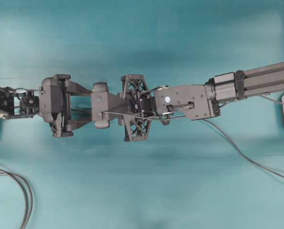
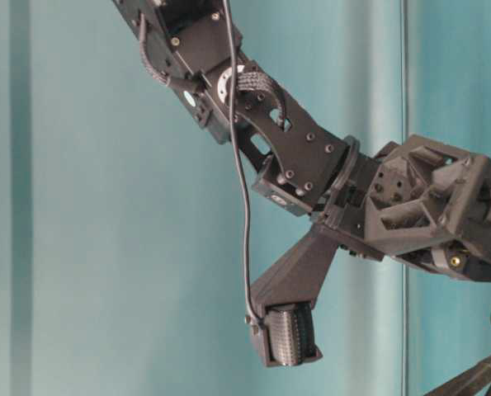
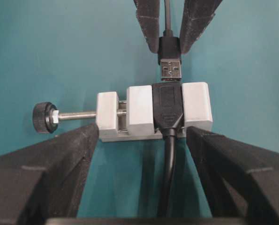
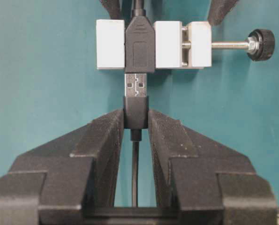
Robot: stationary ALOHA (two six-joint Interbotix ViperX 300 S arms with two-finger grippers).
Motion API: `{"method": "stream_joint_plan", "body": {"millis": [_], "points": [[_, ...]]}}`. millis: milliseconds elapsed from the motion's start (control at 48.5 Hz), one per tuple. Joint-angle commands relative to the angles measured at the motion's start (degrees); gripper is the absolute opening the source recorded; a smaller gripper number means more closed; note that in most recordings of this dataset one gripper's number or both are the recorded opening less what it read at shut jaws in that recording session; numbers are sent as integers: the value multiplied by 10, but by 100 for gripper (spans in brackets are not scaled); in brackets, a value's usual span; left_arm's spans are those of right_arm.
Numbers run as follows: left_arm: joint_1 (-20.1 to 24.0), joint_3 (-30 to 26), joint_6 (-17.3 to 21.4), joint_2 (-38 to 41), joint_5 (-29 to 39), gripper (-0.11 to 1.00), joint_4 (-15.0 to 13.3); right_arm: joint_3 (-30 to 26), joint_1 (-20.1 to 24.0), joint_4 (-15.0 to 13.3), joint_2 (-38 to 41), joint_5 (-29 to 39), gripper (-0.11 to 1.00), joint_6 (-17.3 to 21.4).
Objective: Insert the USB cable into the female connector supported by the left arm.
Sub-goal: 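Push the held plug leftward into the female USB socket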
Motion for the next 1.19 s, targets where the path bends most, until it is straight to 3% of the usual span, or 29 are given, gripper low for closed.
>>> {"method": "stream_joint_plan", "body": {"millis": [0,1174], "points": [[-3,-5,-8,-9,-3,84,-1,-11,-4,-2,-11,-4,21,1],[-3,-5,-8,-9,-2,84,-1,-5,1,-2,-4,-19,21,3]]}}
